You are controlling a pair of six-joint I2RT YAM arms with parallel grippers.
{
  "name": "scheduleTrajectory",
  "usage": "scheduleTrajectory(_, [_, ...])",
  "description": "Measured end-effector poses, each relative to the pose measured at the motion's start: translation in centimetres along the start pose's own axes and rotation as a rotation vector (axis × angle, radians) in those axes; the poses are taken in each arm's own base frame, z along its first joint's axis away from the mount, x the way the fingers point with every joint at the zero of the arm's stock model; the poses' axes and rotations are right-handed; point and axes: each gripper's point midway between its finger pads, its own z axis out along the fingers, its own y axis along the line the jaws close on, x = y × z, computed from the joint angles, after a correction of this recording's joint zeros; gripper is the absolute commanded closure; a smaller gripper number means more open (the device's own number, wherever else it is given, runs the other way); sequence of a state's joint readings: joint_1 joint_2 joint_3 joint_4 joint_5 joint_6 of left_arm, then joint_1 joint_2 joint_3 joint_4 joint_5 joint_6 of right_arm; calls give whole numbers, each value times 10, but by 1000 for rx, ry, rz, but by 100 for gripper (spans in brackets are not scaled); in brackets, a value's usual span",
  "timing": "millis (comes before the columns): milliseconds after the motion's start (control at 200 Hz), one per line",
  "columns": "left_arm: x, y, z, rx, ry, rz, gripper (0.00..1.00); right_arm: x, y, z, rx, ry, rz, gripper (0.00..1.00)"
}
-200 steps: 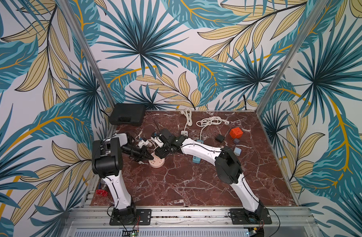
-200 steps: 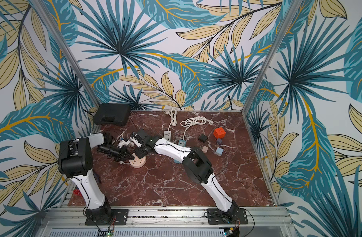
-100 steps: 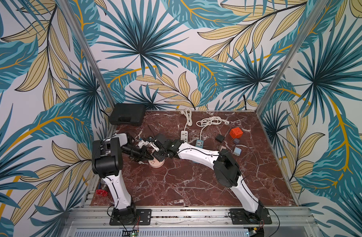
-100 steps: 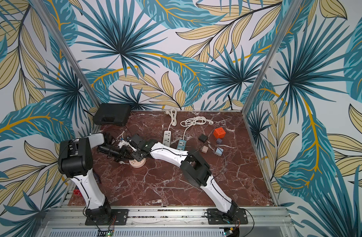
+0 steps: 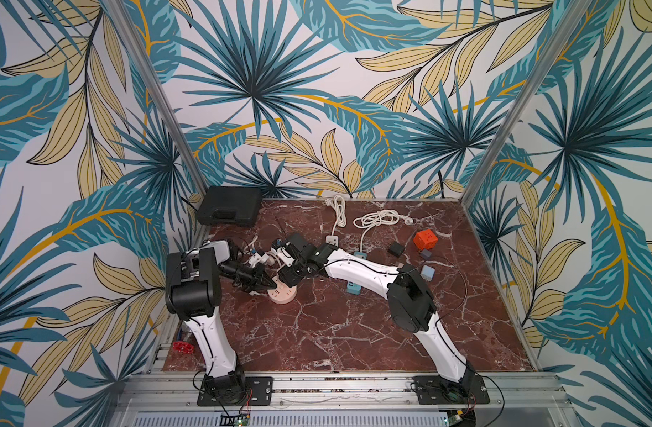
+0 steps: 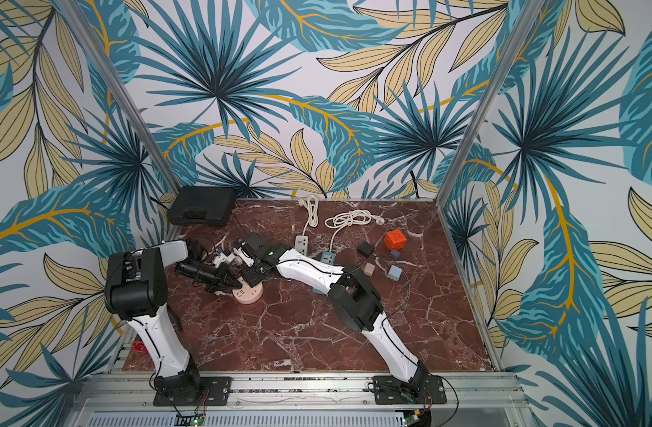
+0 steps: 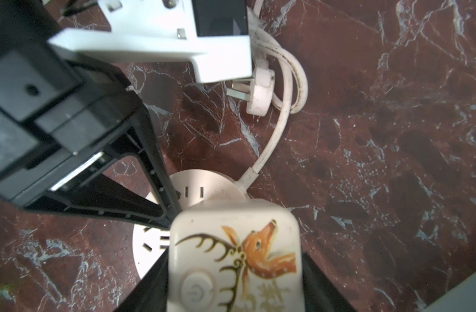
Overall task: Pull the plug off the socket
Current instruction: Remove the plug from the socket.
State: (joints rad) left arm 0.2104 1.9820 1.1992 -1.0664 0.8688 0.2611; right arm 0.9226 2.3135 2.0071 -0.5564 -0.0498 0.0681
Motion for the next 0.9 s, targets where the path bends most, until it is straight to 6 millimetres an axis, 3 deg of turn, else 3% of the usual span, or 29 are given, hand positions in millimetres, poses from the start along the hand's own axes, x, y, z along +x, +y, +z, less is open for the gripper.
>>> scheduleTrajectory(250, [0, 0, 0, 0, 1, -1, 100, 1, 3, -1, 33, 3, -22, 100])
scheduleTrajectory(571, [0, 0, 0, 0, 0, -1, 100, -1, 17, 0, 203, -36, -199, 100])
scheduleTrajectory(896, [0, 0, 0, 0, 0, -1, 100, -4, 16, 0, 181, -47, -177, 100])
